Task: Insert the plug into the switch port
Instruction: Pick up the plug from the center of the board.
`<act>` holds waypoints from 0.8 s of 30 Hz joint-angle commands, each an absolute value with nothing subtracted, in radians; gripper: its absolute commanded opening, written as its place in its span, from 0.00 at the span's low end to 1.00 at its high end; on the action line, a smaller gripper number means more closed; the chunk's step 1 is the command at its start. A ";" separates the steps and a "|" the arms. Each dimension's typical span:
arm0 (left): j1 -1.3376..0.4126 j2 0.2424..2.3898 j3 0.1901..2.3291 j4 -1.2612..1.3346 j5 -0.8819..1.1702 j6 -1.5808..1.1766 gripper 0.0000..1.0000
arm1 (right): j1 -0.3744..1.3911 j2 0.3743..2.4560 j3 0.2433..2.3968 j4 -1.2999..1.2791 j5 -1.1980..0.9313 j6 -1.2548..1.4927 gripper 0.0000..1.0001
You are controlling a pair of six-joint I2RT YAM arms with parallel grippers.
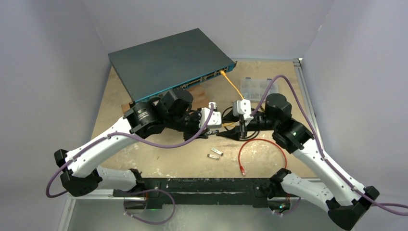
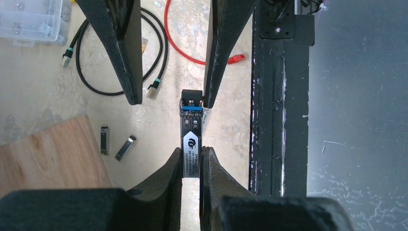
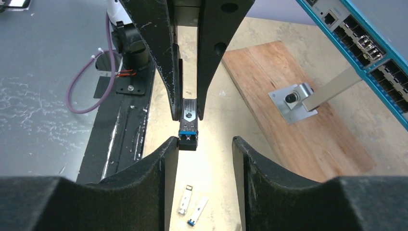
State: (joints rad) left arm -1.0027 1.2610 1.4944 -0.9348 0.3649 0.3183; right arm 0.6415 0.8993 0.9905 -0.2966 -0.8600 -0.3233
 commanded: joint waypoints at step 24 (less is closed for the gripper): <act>-1.008 1.281 1.542 -0.932 0.385 0.348 0.00 | 0.673 0.972 1.045 -0.327 -0.832 -0.333 0.19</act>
State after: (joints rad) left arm -1.0019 1.2819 1.4960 -0.9333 0.3565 0.3336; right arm 0.6731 0.9550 0.9951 -0.3233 -0.8764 -0.3222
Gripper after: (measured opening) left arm 0.105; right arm 0.233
